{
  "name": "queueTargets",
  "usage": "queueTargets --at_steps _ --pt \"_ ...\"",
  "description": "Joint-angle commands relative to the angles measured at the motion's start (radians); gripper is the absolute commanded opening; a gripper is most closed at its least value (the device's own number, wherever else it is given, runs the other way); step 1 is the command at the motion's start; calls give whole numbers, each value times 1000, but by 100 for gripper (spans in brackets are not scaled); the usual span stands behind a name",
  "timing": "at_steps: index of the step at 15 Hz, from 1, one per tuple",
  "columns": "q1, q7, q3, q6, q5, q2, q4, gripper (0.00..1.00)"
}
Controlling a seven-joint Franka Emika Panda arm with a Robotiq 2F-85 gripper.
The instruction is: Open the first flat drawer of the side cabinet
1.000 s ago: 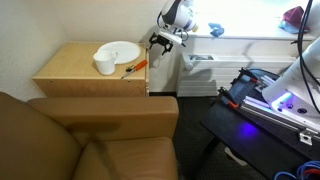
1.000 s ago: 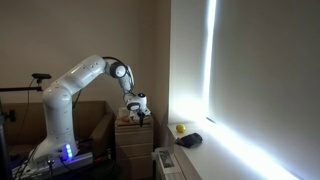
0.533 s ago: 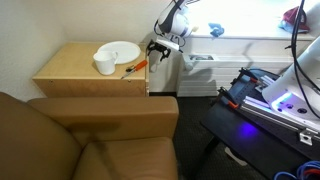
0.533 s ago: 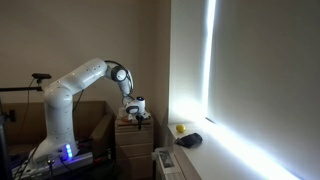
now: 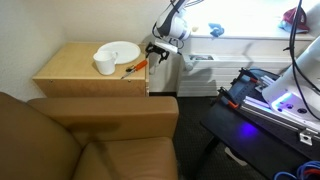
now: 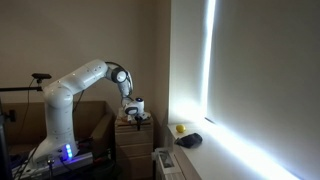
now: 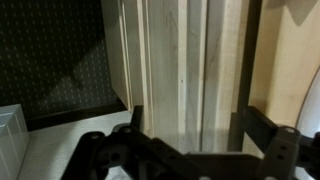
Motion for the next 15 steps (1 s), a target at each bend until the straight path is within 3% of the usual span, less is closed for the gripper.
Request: queueTargets --at_steps 1,4,8,15 --pt "36 -11 -20 35 3 44 41 100" --pt "57 -8 -41 60 -5 69 60 100" --pt "16 -41 8 116 -15 113 93 100" --pt "117 65 -158 -2 1 73 92 100"
